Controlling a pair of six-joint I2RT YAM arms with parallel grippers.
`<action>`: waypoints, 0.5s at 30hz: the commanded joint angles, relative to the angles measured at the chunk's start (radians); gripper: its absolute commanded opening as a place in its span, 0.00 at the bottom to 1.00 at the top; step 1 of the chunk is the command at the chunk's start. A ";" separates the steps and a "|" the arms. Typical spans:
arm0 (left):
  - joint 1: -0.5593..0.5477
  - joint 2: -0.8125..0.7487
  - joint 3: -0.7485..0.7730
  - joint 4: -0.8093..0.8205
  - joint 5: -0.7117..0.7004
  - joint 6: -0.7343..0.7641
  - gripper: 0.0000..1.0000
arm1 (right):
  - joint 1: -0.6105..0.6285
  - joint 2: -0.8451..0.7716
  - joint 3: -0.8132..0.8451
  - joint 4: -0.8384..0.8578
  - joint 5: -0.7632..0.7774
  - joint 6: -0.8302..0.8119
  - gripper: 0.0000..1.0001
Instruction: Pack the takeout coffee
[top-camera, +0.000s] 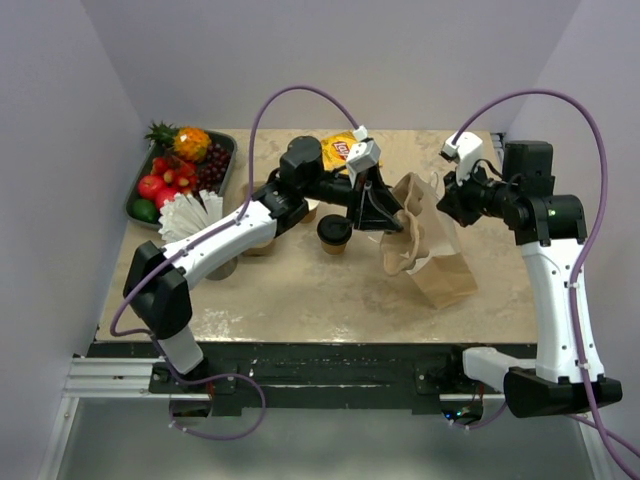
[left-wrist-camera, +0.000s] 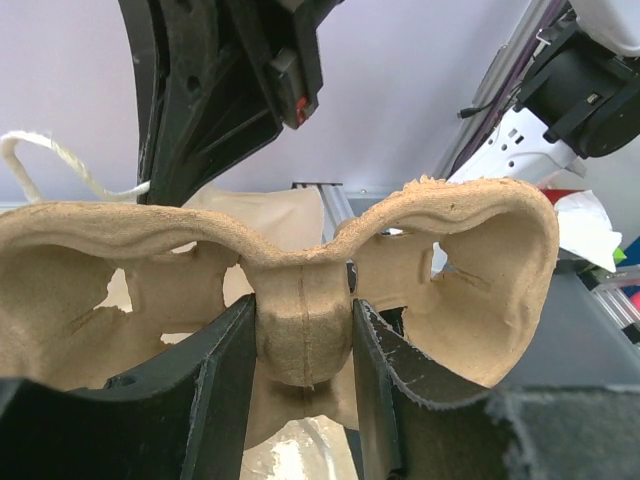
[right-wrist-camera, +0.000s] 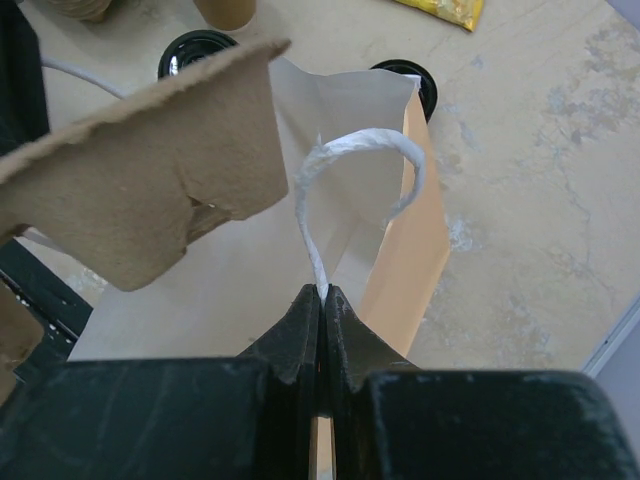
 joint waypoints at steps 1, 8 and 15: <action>-0.005 0.036 0.054 0.045 0.029 -0.008 0.30 | 0.000 -0.013 0.034 0.002 -0.044 -0.021 0.00; -0.007 0.098 0.092 -0.062 -0.042 0.052 0.28 | -0.001 -0.018 0.041 -0.006 -0.071 -0.046 0.00; -0.005 0.125 0.140 -0.154 -0.151 0.092 0.27 | -0.001 -0.015 0.071 -0.045 -0.077 -0.121 0.00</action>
